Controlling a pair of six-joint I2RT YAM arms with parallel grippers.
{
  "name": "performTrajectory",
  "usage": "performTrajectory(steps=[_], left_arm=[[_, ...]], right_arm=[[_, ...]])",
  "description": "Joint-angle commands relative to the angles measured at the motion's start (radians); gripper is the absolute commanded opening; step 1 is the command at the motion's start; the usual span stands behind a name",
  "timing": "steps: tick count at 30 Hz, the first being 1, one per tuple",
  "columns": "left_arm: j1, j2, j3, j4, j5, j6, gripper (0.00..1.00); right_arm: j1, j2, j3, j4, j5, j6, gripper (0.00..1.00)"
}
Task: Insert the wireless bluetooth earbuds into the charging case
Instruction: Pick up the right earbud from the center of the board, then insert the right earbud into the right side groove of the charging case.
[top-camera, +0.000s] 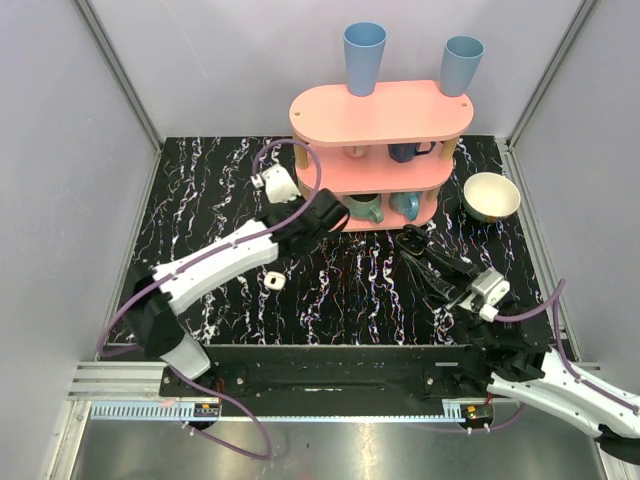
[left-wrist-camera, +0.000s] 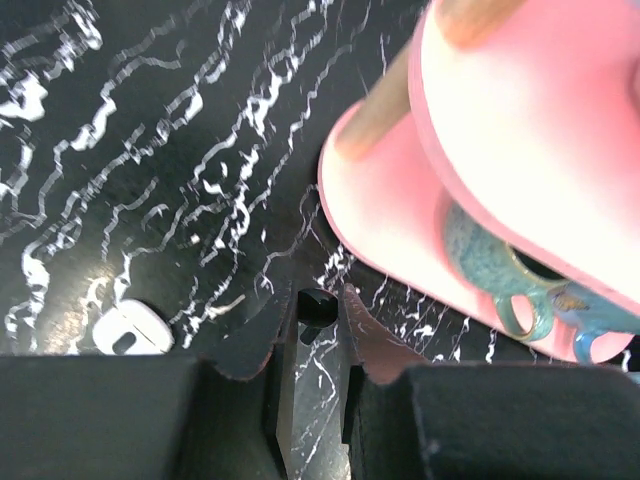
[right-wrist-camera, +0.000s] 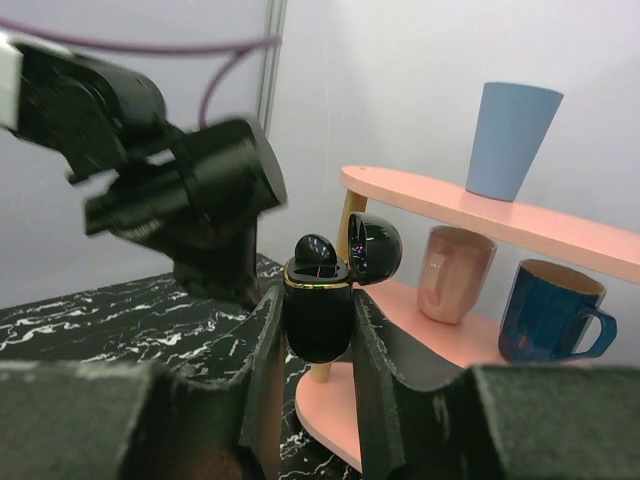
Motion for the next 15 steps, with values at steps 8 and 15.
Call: performTrajectory(steps=[8, 15], left_arm=[[-0.020, -0.288, -0.074, 0.175, -0.236, 0.239, 0.00], [-0.095, -0.389, -0.074, 0.284, -0.335, 0.403, 0.00]], right_arm=[[0.005, 0.077, 0.022, 0.078, 0.027, 0.025, 0.00], [0.005, 0.110, 0.019, 0.101, 0.012, 0.048, 0.00]])
